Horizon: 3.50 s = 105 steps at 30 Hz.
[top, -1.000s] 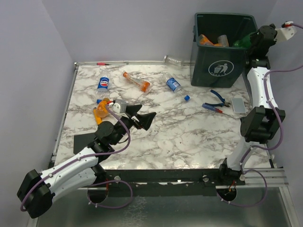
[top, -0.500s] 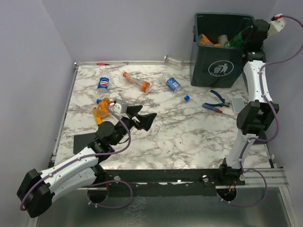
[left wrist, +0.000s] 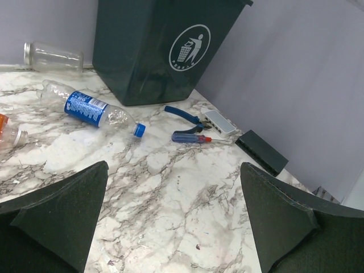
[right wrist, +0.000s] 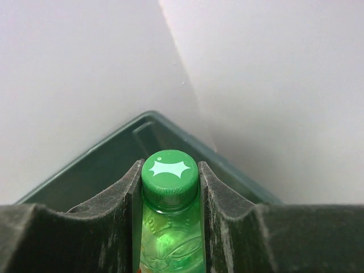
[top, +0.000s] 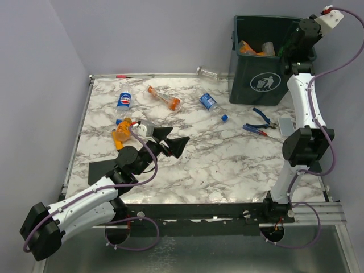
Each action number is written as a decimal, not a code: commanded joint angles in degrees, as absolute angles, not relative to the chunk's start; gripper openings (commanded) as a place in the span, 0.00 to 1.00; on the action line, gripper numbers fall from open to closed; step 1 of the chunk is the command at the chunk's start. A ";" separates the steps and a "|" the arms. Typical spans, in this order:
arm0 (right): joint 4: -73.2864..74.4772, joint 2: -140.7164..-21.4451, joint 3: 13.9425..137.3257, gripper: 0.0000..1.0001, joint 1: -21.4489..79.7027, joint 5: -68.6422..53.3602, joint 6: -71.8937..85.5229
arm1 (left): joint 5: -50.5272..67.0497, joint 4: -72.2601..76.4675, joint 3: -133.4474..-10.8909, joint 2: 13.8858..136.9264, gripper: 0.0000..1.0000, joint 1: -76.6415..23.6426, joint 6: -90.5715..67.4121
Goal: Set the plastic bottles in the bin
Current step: Place the plastic bottle in the trash bin, then pick up the plastic bottle at the center of the board.
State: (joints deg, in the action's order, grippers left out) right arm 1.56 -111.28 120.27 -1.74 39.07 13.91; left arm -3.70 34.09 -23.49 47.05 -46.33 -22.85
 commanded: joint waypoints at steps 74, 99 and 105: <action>-20.09 -74.76 33.55 0.91 27.04 20.97 24.28 | -30.62 13.62 -33.16 56.51 0.99 -47.39 -14.58; -12.70 -108.58 59.32 0.88 16.52 0.45 7.87 | -19.84 16.26 -32.34 53.61 0.99 -47.46 -16.96; -10.60 -111.06 62.76 0.77 16.52 -1.86 7.14 | -19.06 16.34 -32.51 53.48 0.99 -47.50 -17.05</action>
